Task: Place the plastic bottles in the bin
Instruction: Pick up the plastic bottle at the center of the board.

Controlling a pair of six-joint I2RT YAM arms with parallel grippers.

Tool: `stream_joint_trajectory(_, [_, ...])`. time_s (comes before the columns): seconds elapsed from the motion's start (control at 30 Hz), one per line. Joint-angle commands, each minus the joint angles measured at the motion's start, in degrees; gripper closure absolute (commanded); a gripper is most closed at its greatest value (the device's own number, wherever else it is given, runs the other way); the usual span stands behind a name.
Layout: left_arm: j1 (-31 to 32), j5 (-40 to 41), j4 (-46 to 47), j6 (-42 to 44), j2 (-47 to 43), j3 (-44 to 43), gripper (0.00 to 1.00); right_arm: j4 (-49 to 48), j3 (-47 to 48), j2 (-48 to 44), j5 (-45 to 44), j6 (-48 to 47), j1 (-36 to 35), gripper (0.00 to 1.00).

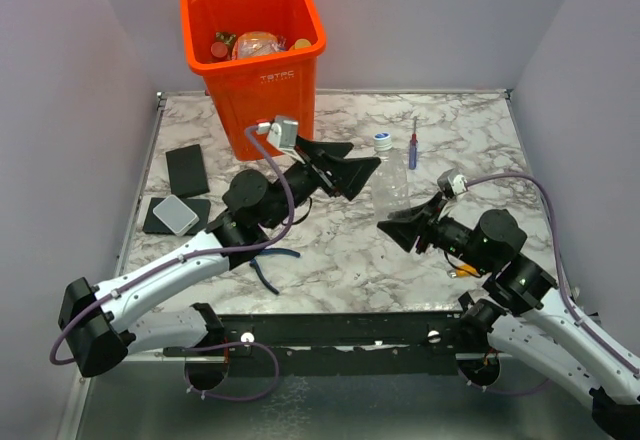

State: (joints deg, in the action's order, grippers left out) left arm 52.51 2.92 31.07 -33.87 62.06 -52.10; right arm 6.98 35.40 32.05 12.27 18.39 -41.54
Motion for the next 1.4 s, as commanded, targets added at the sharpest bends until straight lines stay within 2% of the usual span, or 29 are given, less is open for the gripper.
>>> stream_joint_trajectory(0.0, [-0.01, -5.83, -9.95, 1.32, 3.61, -3.55, 0.03, 0.81, -1.18, -0.34, -4.34, -2.43, -0.10, 0.77])
stream_joint_trajectory(0.23, [0.02, -4.54, -20.85, 4.45, 9.21, -13.22, 0.20, 1.86, -1.21, -0.47, -4.48, -3.50, -0.10, 0.77])
stream_joint_trajectory(0.43, [-0.02, -4.72, -22.92, 3.81, 11.43, -18.30, 0.19, 1.86, -1.57, 0.02, -4.63, -3.48, -0.12, 0.77])
stream_joint_trajectory(0.5, [0.00, -5.12, -25.66, 4.12, 12.70, -20.58, 0.21, 1.81, -1.56, 0.11, -4.63, -3.55, -0.07, 0.77])
stream_joint_trajectory(0.57, [-0.01, -6.09, -27.74, 4.56, 13.83, -22.35, 0.27, 1.74, -1.64, 0.01, -4.66, -3.63, -0.05, 0.77])
stream_joint_trajectory(0.67, [-0.04, -6.61, -27.99, 4.51, 14.80, -23.24, 0.44, 1.35, -1.92, 0.36, -4.42, -3.64, -0.12, 0.77])
stream_joint_trajectory(0.73, [-0.10, -6.88, -28.13, 4.51, 15.61, -24.36, 0.51, 1.12, -2.01, 0.82, -4.22, -3.64, -0.11, 0.78])
stream_joint_trajectory(0.87, [-0.16, -8.65, -28.67, 4.27, 16.91, -26.18, 0.53, 1.48, -2.00, 0.54, -4.44, -3.63, -0.19, 0.78])
stream_joint_trajectory(0.97, [-0.16, -9.89, -28.86, 3.99, 17.19, -26.24, 0.51, 1.97, -1.91, -0.07, -4.78, -3.39, -0.18, 0.77])
stream_joint_trajectory(1.0, [-0.14, -10.21, -28.97, 3.98, 17.28, -26.10, 0.53, 2.02, -1.92, -0.16, -4.84, -3.38, -0.16, 0.77])
stream_joint_trajectory(1.07, [-0.14, -10.80, -29.03, 4.06, 17.25, -25.71, 0.68, 2.13, -1.83, -0.08, -4.89, -3.31, -0.19, 0.75])
stream_joint_trajectory(1.13, [-0.15, -11.20, -28.96, 4.26, 17.14, -25.44, 0.85, 2.31, -1.67, 0.27, -4.70, -3.13, -0.16, 0.67])
stream_joint_trajectory(1.2, [-0.21, -11.44, -28.96, 4.57, 16.92, -25.19, 0.98, 2.44, -1.45, 0.73, -4.31, -2.59, -0.12, 0.50])
stream_joint_trajectory(1.27, [-0.16, -11.08, -28.88, 4.76, 16.47, -24.69, 1.00, 2.40, -1.26, 1.04, -3.94, -1.20, -0.18, 0.32])
stream_joint_trajectory(1.37, [-0.21, -10.69, -27.52, 5.12, 15.26, -23.02, 1.00, 1.14, -1.30, 0.58, -3.45, 1.47, -0.14, 0.14])
